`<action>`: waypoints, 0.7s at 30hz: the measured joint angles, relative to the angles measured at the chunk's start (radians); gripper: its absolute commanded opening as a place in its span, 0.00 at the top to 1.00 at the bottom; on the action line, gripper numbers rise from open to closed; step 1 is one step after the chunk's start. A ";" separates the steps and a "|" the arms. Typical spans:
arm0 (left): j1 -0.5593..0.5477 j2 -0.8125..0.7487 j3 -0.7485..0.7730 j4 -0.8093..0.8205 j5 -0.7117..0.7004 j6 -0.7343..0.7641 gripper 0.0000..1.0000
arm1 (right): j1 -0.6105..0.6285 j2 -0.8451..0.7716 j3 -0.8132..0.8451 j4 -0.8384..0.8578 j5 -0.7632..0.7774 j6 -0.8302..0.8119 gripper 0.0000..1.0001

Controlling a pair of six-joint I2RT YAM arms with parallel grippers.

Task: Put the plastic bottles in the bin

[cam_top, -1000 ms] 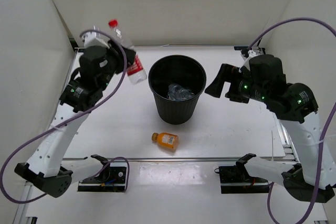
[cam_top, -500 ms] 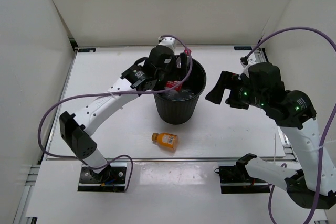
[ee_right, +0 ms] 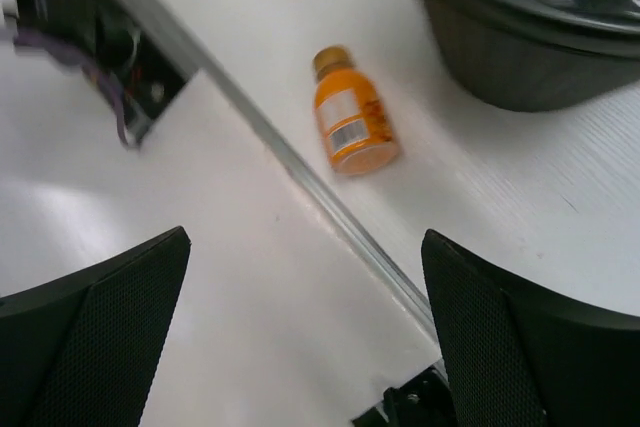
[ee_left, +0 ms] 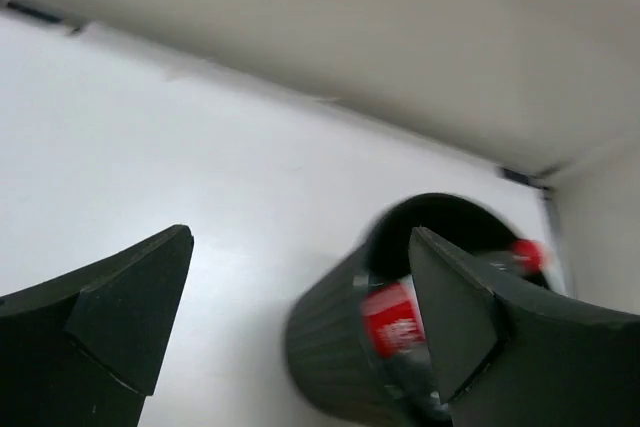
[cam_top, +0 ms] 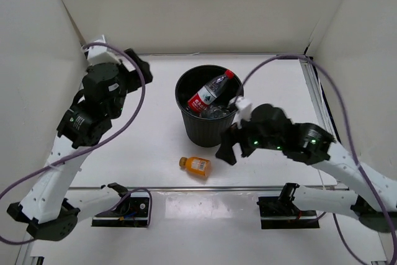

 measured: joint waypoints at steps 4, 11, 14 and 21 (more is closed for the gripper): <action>0.077 -0.047 -0.132 -0.129 -0.024 -0.084 0.00 | 0.274 0.138 -0.008 0.048 0.181 -0.078 0.00; 0.112 -0.066 -0.365 -0.292 0.004 -0.165 0.00 | 0.475 0.369 -0.082 0.182 0.365 -0.197 0.00; 0.114 -0.103 -0.374 -0.325 0.006 -0.177 0.00 | 0.475 0.423 -0.115 0.232 0.396 -0.232 0.00; 0.114 -0.154 -0.374 -0.374 0.006 -0.170 0.00 | 0.465 0.575 -0.142 0.352 0.449 -0.283 0.00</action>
